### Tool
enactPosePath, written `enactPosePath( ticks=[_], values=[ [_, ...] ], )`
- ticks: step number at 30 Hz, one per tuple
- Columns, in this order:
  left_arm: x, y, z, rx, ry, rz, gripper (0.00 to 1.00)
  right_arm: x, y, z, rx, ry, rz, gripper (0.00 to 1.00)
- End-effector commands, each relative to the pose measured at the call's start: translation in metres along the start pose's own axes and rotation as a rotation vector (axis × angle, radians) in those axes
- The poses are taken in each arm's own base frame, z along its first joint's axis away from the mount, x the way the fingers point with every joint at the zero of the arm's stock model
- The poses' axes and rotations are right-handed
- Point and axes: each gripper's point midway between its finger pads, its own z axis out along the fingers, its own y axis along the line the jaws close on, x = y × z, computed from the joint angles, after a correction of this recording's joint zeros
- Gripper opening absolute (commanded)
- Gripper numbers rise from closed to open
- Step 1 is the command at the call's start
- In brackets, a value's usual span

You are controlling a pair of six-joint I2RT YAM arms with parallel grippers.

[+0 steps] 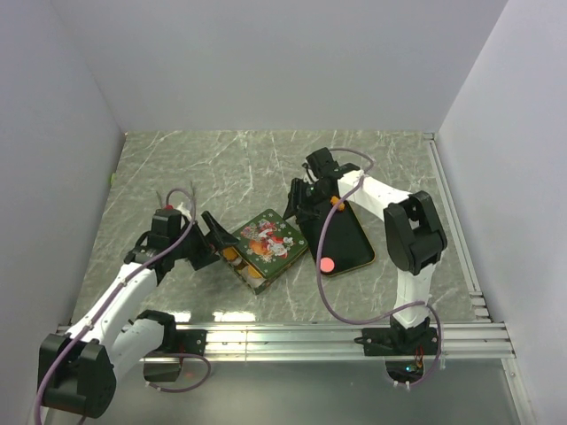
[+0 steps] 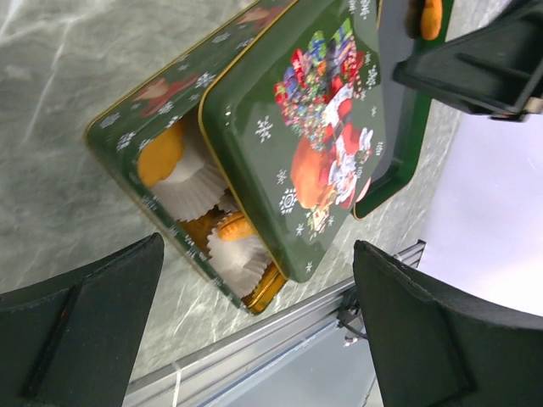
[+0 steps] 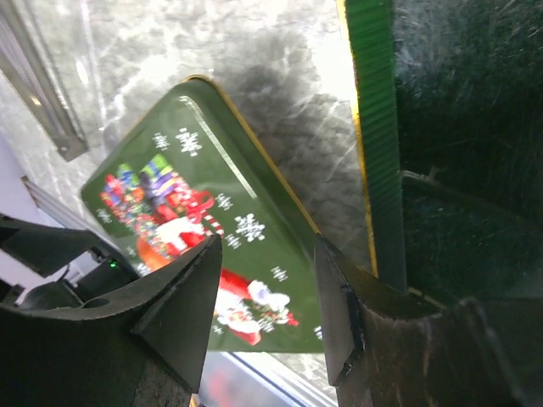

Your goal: Pack the cookies

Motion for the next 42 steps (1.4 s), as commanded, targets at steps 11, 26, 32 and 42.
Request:
enactPosePath(
  ticks=[11,26,32,42],
  values=[
    [0.004,0.006,0.018,0.017,0.016,0.016,0.99,0.014,0.013,0.025,-0.003,0.035,-0.042,0.53],
    [0.006,0.007,0.021,0.031,0.024,0.027,0.99,0.056,0.05,0.025,-0.067,0.081,-0.034,0.49],
    [0.011,0.012,0.023,0.031,0.038,0.027,0.99,0.07,0.063,0.026,-0.082,0.104,-0.039,0.49],
    [0.014,0.017,0.025,0.03,0.039,0.021,0.95,0.095,0.086,0.031,-0.104,0.144,-0.069,0.48]
  ],
)
